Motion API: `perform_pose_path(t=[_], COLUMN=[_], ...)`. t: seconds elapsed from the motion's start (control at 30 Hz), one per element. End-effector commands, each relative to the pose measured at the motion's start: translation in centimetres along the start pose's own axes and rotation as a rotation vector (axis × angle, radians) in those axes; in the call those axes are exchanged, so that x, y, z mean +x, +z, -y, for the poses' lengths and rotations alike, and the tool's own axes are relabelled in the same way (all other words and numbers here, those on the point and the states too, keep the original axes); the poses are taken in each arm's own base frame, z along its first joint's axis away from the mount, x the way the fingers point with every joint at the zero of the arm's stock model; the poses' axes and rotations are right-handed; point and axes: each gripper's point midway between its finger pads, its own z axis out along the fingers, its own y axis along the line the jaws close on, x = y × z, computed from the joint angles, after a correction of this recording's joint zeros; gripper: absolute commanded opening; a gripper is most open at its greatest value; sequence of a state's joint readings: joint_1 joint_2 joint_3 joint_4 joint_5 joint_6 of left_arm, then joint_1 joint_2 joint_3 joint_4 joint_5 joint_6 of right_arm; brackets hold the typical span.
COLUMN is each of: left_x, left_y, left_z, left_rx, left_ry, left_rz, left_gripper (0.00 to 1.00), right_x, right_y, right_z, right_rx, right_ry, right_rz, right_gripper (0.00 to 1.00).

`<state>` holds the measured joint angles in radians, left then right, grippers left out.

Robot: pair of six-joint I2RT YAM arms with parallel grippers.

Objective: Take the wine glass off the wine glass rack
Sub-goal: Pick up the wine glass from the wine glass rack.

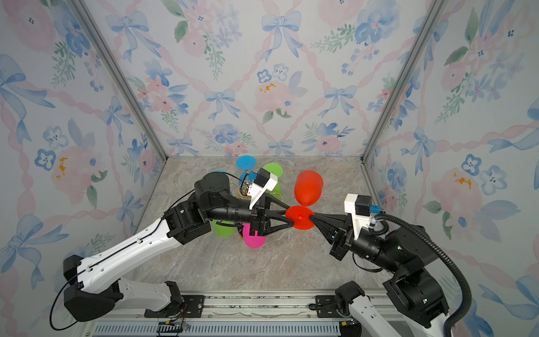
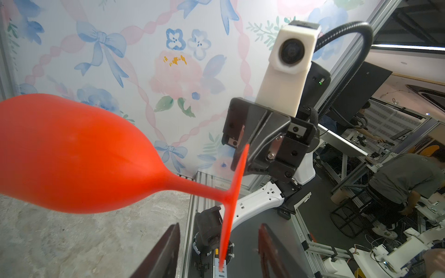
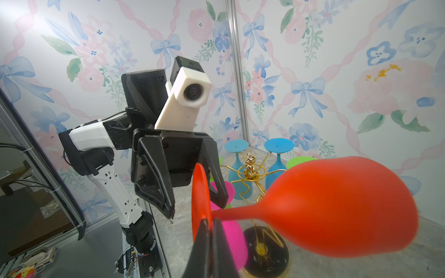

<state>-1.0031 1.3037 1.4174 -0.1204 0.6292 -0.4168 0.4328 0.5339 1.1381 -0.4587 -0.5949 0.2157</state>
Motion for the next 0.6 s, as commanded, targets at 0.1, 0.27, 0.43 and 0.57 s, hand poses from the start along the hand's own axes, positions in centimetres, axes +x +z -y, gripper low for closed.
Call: perform_pose_path(t=[0.1,0.27,0.43,0.57], left_x=[-1.17,-1.20,-1.26,-1.20], left_y=[0.06,0.11,0.10,0.23], left_z=[1.51,1.60,1.60,1.50], left_rx=[0.065,0.070,0.069,0.070], left_ry=[0.021,0.017,0.014,0.009], left_rz=[0.030,0.030,0.034,0.032], left_gripper=[0.40,0.30,0.24,0.18], right_x=[-0.34,-0.36,-0.36,-0.36], right_y=[0.19,0.06,-0.09,-0.16], right_z=[-0.18,-0.10,0.13,0.23], right_rx=[-0.021,-0.013,0.006,0.014], right_ry=[-0.026,-0.031,-0.037,-0.041], right_rz=[0.031,0.039,0.042,0.043], right_gripper=[0.00,0.00,0.00,0.00])
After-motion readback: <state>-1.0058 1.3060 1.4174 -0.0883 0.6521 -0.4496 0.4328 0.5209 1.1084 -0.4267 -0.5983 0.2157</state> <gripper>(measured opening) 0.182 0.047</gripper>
